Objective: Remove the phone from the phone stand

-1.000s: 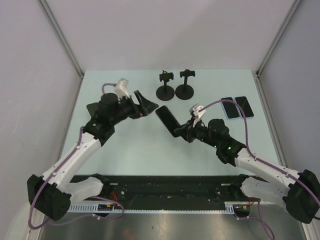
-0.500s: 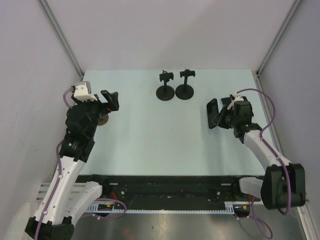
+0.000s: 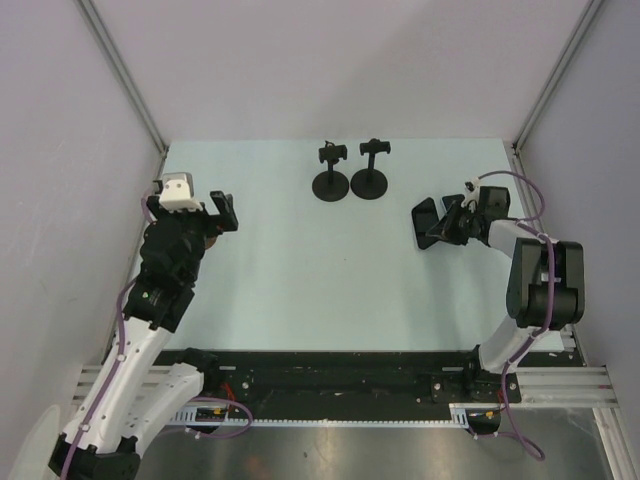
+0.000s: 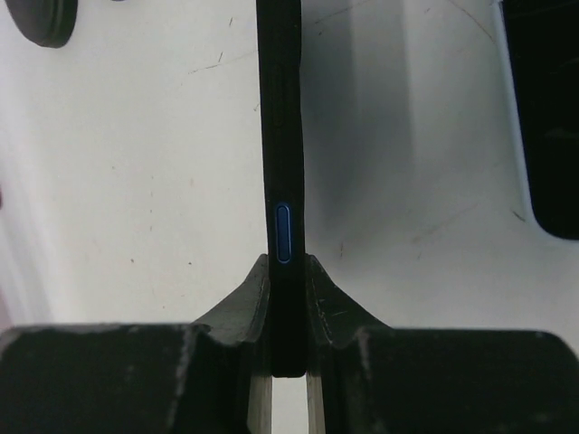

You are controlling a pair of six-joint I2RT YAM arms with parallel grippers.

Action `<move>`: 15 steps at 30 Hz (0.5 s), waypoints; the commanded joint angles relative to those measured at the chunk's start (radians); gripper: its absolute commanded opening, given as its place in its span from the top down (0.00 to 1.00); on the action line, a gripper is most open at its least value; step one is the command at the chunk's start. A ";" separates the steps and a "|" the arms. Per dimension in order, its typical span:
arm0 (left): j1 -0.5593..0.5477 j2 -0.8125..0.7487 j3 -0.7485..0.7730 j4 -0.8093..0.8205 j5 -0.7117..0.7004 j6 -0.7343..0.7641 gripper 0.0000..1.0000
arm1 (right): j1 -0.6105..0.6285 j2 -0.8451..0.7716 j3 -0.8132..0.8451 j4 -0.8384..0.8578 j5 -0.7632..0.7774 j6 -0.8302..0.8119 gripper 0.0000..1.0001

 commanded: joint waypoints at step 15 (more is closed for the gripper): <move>-0.009 -0.017 -0.009 0.032 -0.047 0.059 0.00 | -0.083 0.135 0.093 -0.002 -0.023 -0.079 0.50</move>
